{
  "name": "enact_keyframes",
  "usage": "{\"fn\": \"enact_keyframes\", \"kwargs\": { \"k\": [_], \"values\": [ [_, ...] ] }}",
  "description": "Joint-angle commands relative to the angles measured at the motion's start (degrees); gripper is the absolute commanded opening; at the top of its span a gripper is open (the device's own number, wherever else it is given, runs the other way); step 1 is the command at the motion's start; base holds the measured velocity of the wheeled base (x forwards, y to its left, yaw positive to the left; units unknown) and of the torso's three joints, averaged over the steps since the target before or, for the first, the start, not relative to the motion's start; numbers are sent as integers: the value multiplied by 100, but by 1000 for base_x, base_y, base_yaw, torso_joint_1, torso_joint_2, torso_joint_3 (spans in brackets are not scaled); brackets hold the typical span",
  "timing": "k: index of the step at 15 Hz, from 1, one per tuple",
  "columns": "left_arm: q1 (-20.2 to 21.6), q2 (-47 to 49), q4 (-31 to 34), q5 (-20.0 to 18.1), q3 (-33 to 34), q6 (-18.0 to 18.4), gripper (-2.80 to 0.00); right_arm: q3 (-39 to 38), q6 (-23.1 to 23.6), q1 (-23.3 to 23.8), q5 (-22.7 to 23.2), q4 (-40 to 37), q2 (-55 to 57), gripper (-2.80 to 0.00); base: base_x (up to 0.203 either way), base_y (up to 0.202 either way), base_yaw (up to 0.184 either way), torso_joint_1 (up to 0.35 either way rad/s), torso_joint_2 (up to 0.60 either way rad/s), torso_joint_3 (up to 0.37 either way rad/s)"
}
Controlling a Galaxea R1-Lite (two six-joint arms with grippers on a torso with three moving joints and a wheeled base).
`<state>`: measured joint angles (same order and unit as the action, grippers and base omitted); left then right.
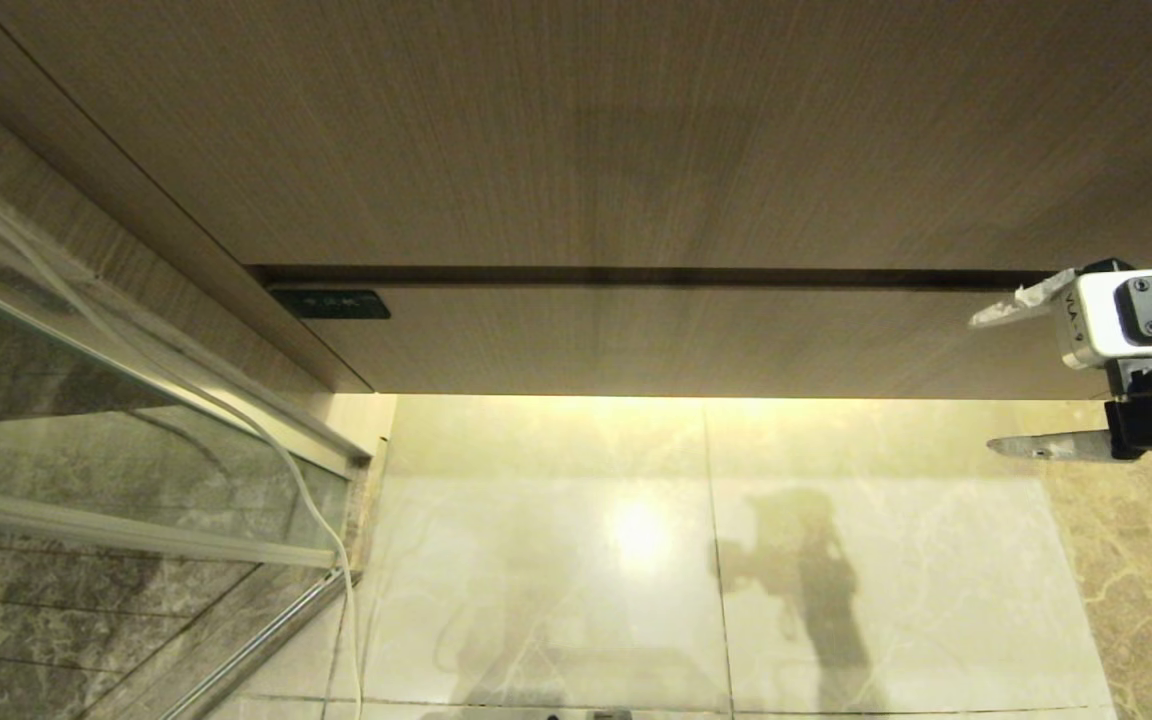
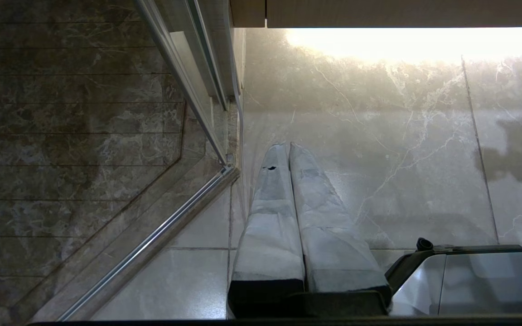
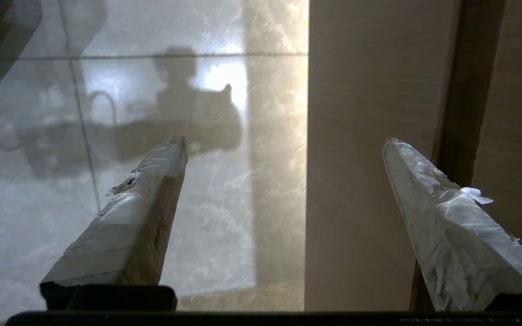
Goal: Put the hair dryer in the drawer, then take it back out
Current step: Pull open the drawer
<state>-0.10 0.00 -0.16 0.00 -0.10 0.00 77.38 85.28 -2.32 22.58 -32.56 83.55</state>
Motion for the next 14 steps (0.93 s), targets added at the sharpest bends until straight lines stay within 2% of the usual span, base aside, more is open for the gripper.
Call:
{"fn": "enact_keyframes", "kwargs": {
  "k": [1,4,6,9,14],
  "values": [
    [1,6,-2,0,1,0,-280,-369,5,3,28,631,30,0,0,0,0,0,0,0],
    [1,9,-2,0,1,0,-280,-540,-111,64,17,945,187,0,0,0,0,0,0,0],
    [1,0,-2,0,1,0,-280,-543,-536,74,-28,1262,335,0,0,0,0,0,0,0],
    [1,9,-2,0,1,0,-280,-533,-1196,73,-352,1928,573,0,0,0,0,0,0,0],
    [1,0,-2,0,1,0,-280,-602,-1356,73,-360,2309,641,0,0,0,0,0,0,0]
  ]
}}
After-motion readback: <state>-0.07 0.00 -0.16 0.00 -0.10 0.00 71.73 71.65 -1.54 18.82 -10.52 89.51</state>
